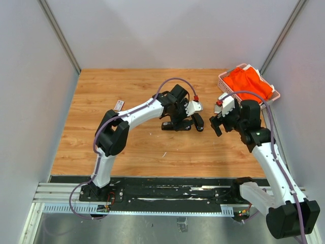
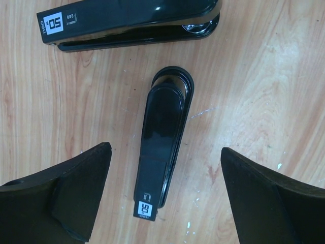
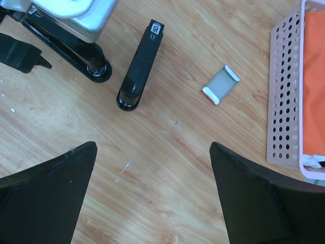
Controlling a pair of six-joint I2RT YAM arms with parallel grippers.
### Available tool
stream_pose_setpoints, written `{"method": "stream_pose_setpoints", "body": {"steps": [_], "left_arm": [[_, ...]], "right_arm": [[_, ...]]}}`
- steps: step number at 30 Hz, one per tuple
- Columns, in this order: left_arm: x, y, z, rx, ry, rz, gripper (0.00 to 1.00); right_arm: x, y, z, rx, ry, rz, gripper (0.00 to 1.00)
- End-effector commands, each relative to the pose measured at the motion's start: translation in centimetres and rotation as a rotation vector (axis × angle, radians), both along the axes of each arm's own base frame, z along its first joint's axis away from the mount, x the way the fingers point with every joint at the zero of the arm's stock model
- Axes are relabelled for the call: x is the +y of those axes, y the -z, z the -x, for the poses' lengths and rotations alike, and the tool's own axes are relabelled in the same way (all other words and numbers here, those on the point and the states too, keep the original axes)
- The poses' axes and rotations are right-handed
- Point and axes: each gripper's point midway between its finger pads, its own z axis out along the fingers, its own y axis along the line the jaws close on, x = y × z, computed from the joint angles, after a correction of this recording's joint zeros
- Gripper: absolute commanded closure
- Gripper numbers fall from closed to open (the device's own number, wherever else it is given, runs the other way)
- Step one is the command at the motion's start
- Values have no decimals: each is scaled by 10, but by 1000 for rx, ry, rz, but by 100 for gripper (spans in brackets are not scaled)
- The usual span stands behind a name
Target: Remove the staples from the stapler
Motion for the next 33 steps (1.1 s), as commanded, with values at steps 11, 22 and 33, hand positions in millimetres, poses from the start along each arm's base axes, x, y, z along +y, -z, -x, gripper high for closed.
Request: {"method": "stream_pose_setpoints", "body": {"steps": [11, 22, 33], "left_arm": [[-15, 21, -4, 27, 5, -17, 21], [-21, 29, -9, 30, -4, -6, 43], [-20, 19, -8, 22, -19, 8, 87]], "right_arm": [[-15, -17, -4, -65, 46, -4, 4], [-15, -16, -3, -62, 40, -7, 4], [-12, -14, -2, -51, 24, -17, 4]]}}
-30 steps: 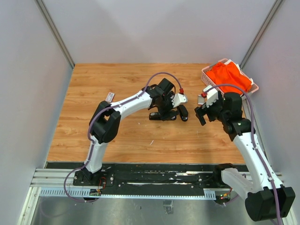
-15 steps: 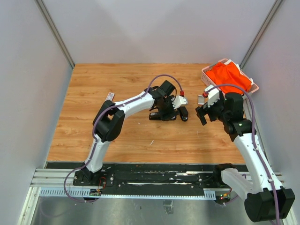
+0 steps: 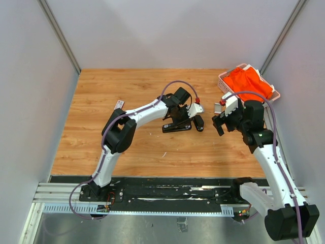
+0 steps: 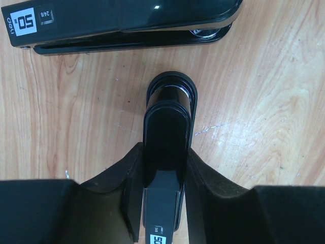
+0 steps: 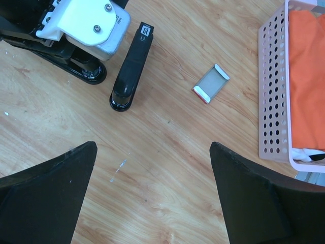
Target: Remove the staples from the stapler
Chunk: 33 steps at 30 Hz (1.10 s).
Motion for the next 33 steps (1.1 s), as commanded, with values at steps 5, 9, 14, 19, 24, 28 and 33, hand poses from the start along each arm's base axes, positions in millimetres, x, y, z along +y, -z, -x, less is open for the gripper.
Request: {"method": "stream_pose_setpoints", "body": {"steps": [5, 9, 14, 19, 24, 28, 33], "left_arm": [[-1, -41, -3, -83, -9, 49, 100], [12, -62, 2, -134, -16, 59, 100], [30, -87, -4, -206, -59, 99, 100], [59, -117, -19, -242, -102, 161, 100], [87, -144, -16, -305, -54, 228, 100], [103, -157, -14, -441, 0, 256, 100], [107, -149, -20, -434, 30, 240, 100]], "right_arm": [[5, -1, -1, -1, -31, -32, 5], [14, -2, 1, 17, -63, -71, 6], [29, -15, 0, 20, -94, -166, 7], [54, -36, -13, 6, -152, -278, 10], [84, -62, -42, 31, -193, -484, 16], [104, -63, -76, 155, -163, -631, 24], [135, -44, -112, 327, -146, -761, 39]]}}
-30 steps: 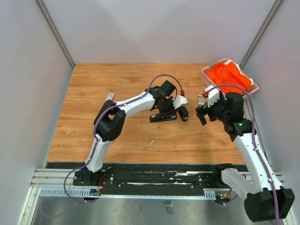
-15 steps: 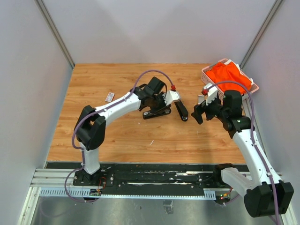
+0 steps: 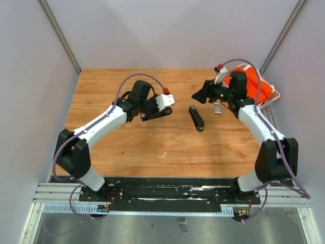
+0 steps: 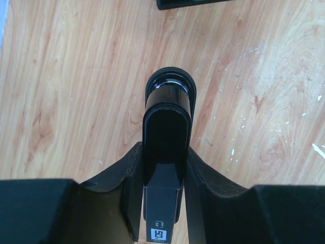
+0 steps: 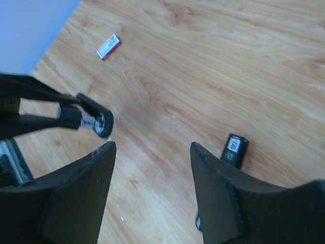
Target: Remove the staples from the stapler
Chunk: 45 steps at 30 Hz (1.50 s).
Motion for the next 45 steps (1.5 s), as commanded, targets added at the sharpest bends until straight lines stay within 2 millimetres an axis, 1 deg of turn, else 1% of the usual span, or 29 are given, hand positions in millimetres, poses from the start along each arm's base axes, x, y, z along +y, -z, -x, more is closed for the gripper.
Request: {"method": "stream_pose_setpoints", "body": {"steps": [1, 2, 4, 5, 7, 9, 11, 13, 17, 20, 25, 30, 34, 36, 40, 45], "left_arm": [[-16, -24, -20, -96, 86, 56, 100], [-18, -21, -20, -77, 82, 62, 100], [-21, -17, -19, -53, 64, 98, 100], [-21, -12, -16, -48, 57, 111, 100], [-18, -9, -16, -83, 38, 138, 100], [-16, -8, -20, -127, 17, 153, 100], [-15, -5, -19, -122, 16, 151, 100], [-19, -5, -14, -101, 37, 162, 100], [-29, -10, -2, -58, 81, 227, 100], [-32, -6, 8, -48, 117, 257, 100], [-30, -5, 7, -68, 103, 265, 100], [-28, -10, 6, -80, 88, 263, 100], [-27, -12, 4, -85, 78, 266, 100], [-27, -9, 3, -83, 75, 259, 100], [-26, -2, 0, -83, 69, 244, 100], [-24, 3, -4, -87, 50, 227, 100]], "right_arm": [[41, -5, -21, 145, -43, -174, 41], [47, -1, -24, 173, -52, -178, 43], [63, 7, -24, 224, -79, -179, 44], [68, 13, -25, 248, -82, -172, 44], [79, 21, -21, 276, -86, -163, 44], [85, 30, -17, 295, -85, -153, 44], [89, 41, -11, 315, -84, -146, 44], [88, 49, -9, 320, -72, -142, 44], [87, 63, -7, 320, -50, -143, 45], [88, 73, -4, 348, -55, -146, 45], [94, 83, 4, 392, -96, -187, 48], [102, 99, 11, 463, -127, -202, 53], [109, 100, 15, 473, -162, -205, 54], [110, 96, 16, 455, -175, -199, 54], [109, 93, 17, 438, -175, -190, 54], [112, 96, 21, 460, -192, -195, 54]]}}
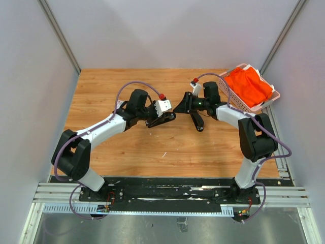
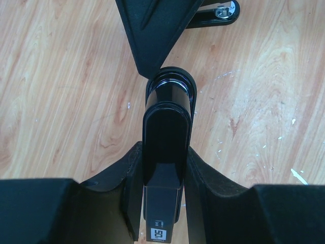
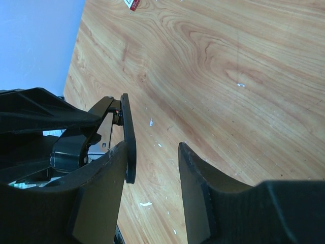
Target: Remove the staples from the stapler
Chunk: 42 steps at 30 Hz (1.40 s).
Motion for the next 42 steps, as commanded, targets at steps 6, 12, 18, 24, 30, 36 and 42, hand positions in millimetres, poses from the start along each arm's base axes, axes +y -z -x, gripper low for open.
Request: {"method": "stream_pose_setpoints", "body": {"steps": [6, 12, 18, 24, 30, 36, 42], "left_arm": [[-6, -24, -22, -94, -20, 34, 100], [-9, -17, -23, -65, -12, 21, 100], [-10, -17, -21, -63, -10, 34, 100], [-10, -23, -16, -70, 1, 49, 100], [-11, -23, -10, -61, 33, 52, 100], [-15, -13, 4, -42, 114, 21, 100], [-15, -7, 6, -47, 125, 3, 100]], "right_arm": [[14, -5, 18, -6, -78, -27, 54], [18, -8, 21, -3, -104, -43, 55], [26, 14, 26, 49, -119, -14, 56], [37, 29, 31, 75, -150, 4, 57], [40, 26, 30, 74, -155, 2, 57], [34, 26, 21, 79, -125, -4, 58], [28, 19, 16, 92, -107, -57, 69]]}}
